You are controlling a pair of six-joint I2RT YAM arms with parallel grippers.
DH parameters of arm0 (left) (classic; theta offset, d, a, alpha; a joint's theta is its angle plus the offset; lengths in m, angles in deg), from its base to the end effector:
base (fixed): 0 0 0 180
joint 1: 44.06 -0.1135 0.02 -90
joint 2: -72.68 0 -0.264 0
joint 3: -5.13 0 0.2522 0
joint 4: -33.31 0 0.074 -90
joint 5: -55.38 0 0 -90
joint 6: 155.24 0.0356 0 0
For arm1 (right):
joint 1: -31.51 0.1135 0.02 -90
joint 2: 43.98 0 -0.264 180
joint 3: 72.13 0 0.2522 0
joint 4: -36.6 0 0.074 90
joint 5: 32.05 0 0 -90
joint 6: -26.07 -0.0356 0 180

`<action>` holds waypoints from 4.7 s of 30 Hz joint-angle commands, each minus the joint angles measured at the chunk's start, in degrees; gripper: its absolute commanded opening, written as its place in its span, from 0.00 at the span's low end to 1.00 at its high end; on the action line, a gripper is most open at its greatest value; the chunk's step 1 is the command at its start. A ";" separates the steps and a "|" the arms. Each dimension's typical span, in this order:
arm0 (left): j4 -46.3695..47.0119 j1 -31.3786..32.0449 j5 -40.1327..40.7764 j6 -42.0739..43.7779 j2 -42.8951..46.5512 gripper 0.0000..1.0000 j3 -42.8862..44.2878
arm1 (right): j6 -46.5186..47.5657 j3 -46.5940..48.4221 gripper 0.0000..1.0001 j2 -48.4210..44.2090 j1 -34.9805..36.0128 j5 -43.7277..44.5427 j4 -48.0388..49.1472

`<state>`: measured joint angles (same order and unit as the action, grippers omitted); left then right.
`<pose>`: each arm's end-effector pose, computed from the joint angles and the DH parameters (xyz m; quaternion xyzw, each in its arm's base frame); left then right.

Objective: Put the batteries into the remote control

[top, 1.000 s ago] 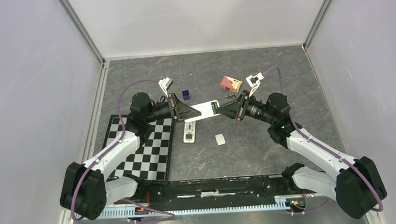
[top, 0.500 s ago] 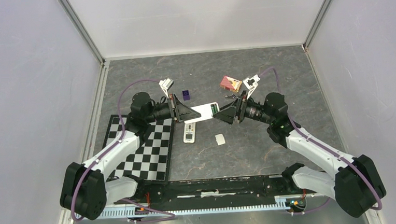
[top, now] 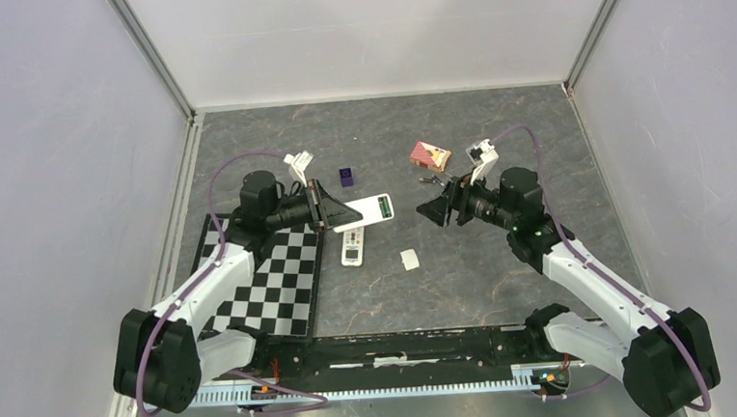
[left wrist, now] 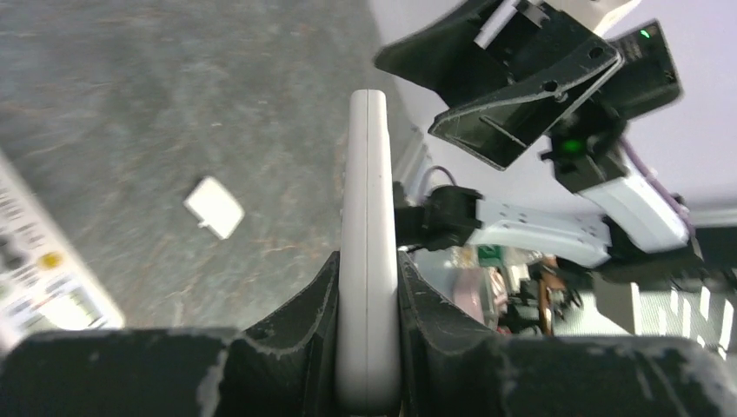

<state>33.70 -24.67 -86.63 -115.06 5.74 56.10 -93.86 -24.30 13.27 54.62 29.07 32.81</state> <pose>0.2279 -0.1099 0.2613 0.0680 0.7603 -0.5961 0.2490 0.2033 0.1054 0.2702 -0.1095 0.7669 0.4434 0.4509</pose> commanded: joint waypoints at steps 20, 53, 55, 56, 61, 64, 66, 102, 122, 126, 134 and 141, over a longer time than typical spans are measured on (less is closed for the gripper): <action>-25.59 -5.98 8.61 15.63 2.94 0.02 9.11 | 69.06 3.36 0.82 17.40 16.26 11.71 -15.78; -26.81 -7.70 7.05 13.57 4.59 0.02 9.56 | 87.77 13.19 0.65 35.91 13.17 -5.01 -29.37; -26.81 -7.71 6.93 13.68 4.52 0.02 9.49 | 87.51 12.67 0.61 35.66 13.25 -4.25 -29.33; -26.81 -7.70 6.92 13.69 4.60 0.02 9.46 | 87.31 12.36 0.58 35.52 13.33 -3.65 -29.33; -26.81 -7.70 6.67 13.67 4.54 0.02 9.24 | 86.70 10.87 0.61 35.69 14.44 -0.15 -29.41; -26.80 -7.71 6.38 13.56 4.69 0.02 9.12 | 86.58 10.24 0.61 35.78 15.15 1.12 -29.31; -26.90 -7.66 6.39 13.57 4.76 0.02 9.03 | 86.38 9.98 0.61 35.78 15.37 1.88 -29.29; -26.24 -7.71 6.30 12.98 6.02 0.02 6.34 | 83.57 13.64 0.84 39.25 15.22 1.58 -30.54; -26.17 -7.71 6.05 13.12 4.76 0.02 6.19 | 83.04 14.28 0.48 42.24 12.26 -0.36 -31.49; -26.49 -7.66 6.37 13.13 5.00 0.02 6.08 | 84.36 15.22 0.44 40.23 12.28 -1.40 -31.34; -26.68 -7.68 6.75 14.03 4.83 0.02 5.97 | 85.24 17.25 0.41 36.80 12.22 -3.96 -31.25; -25.10 -7.71 7.57 14.20 5.28 0.02 5.02 | 84.39 18.97 0.37 33.82 12.22 -4.98 -31.23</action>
<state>5.97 -32.10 -78.61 -101.60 10.37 61.52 -10.76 -7.78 50.49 66.99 24.65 2.11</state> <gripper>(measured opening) 0.287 0.540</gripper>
